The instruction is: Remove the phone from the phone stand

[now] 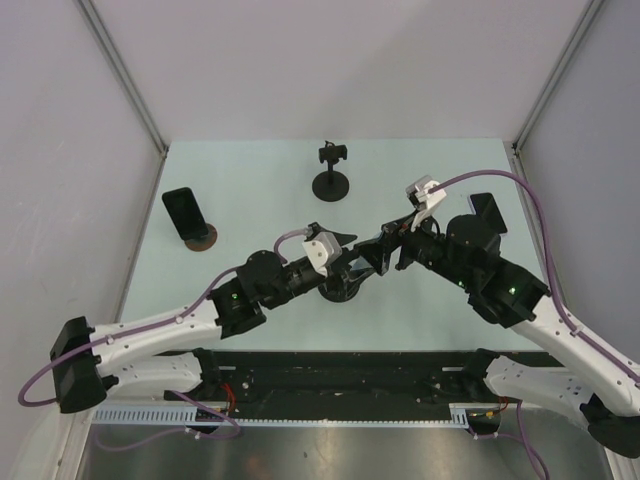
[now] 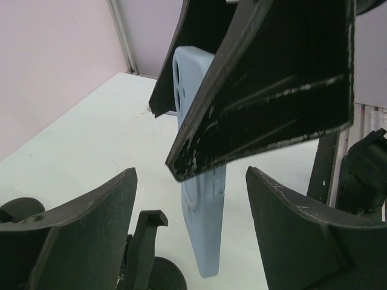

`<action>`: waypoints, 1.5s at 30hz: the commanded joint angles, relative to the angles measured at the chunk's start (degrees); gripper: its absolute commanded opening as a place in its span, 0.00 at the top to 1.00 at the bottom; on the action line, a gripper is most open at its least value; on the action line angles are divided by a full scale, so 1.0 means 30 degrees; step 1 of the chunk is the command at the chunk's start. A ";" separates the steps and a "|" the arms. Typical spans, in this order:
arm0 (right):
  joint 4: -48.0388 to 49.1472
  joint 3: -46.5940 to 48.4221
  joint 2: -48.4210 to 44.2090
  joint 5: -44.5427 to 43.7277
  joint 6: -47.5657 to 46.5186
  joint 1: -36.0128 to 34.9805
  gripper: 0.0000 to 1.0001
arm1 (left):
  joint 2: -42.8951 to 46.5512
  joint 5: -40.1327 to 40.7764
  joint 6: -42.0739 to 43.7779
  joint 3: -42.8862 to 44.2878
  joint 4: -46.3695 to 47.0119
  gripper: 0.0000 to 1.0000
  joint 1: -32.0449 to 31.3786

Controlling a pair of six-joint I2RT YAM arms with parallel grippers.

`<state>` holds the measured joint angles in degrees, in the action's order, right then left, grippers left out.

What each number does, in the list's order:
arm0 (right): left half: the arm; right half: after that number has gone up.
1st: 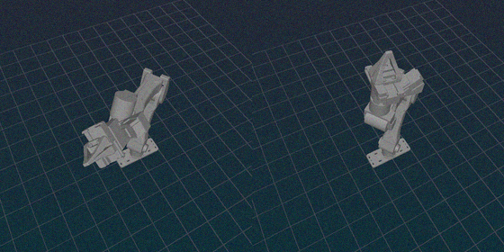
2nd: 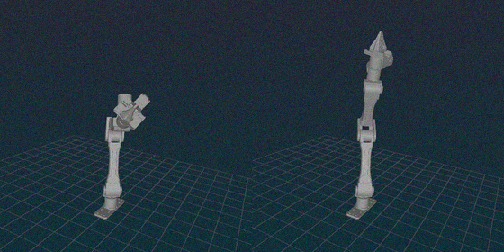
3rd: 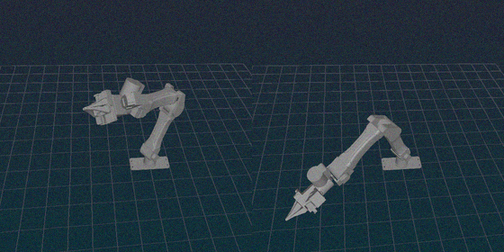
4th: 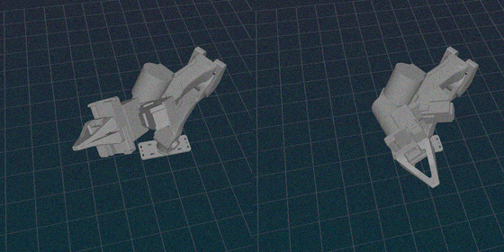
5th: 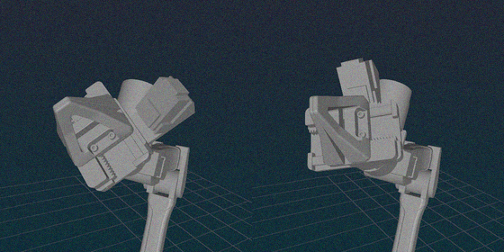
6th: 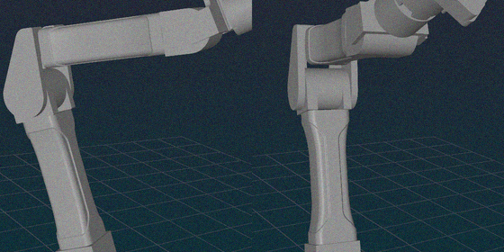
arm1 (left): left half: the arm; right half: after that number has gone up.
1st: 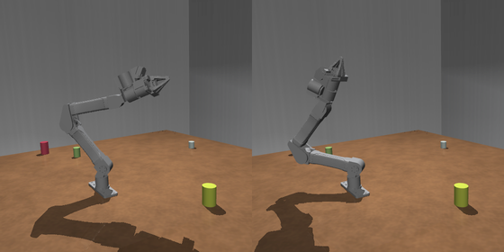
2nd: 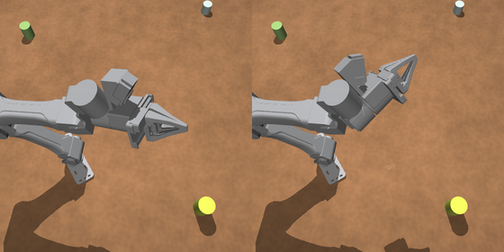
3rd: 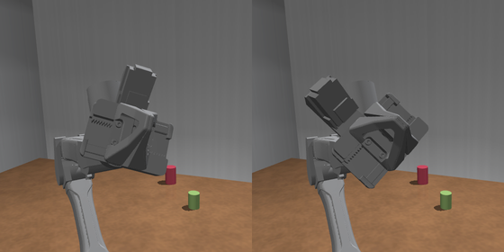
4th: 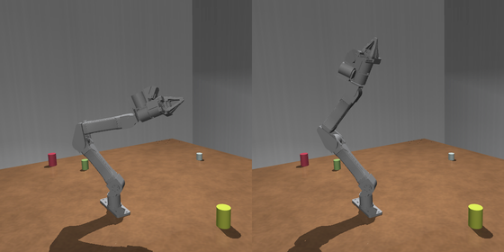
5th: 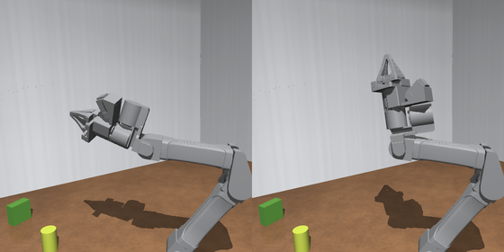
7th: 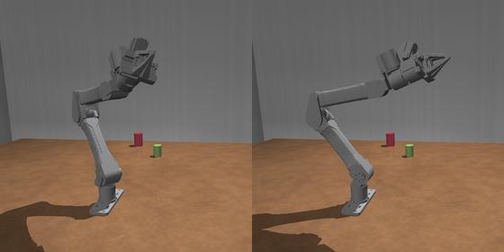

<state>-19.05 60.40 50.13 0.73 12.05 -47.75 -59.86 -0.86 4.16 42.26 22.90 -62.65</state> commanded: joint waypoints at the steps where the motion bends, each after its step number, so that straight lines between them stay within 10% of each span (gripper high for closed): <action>1: 0.1574 0.1077 -0.0040 -0.1093 0.0318 -0.0518 1.00 | -0.0495 0.1137 0.0488 0.1381 0.0337 0.27 -0.0414; 9: 0.1779 0.1077 -0.0069 -0.1914 0.0200 -0.1194 1.00 | -0.0791 0.1518 -0.0391 0.1734 0.0337 0.83 -0.0590; 12: 0.1925 0.1077 -0.0273 -0.2060 0.0201 -0.1223 0.84 | -0.0557 0.1664 -0.0947 0.1734 0.0337 1.00 -0.0561; 16: 0.1955 0.1048 -0.0624 -0.2351 -0.0092 -0.1252 0.38 | -0.0205 0.2715 -0.2611 0.1821 0.0337 1.00 -0.0590; 22: 0.1925 0.0757 -0.1560 -0.3698 -0.0648 -0.1223 0.07 | 0.0615 0.5090 -0.6329 0.1558 0.0337 1.00 -0.0152; 45: 0.5059 -0.1442 0.0838 -0.7245 -0.2524 -0.4913 0.00 | 0.1905 0.9487 -1.7236 0.0415 0.0396 1.00 0.1255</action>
<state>-8.93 55.48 51.86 -15.99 6.15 -60.49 -55.75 25.26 -41.30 42.94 18.92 -59.16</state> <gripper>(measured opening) 0.995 0.103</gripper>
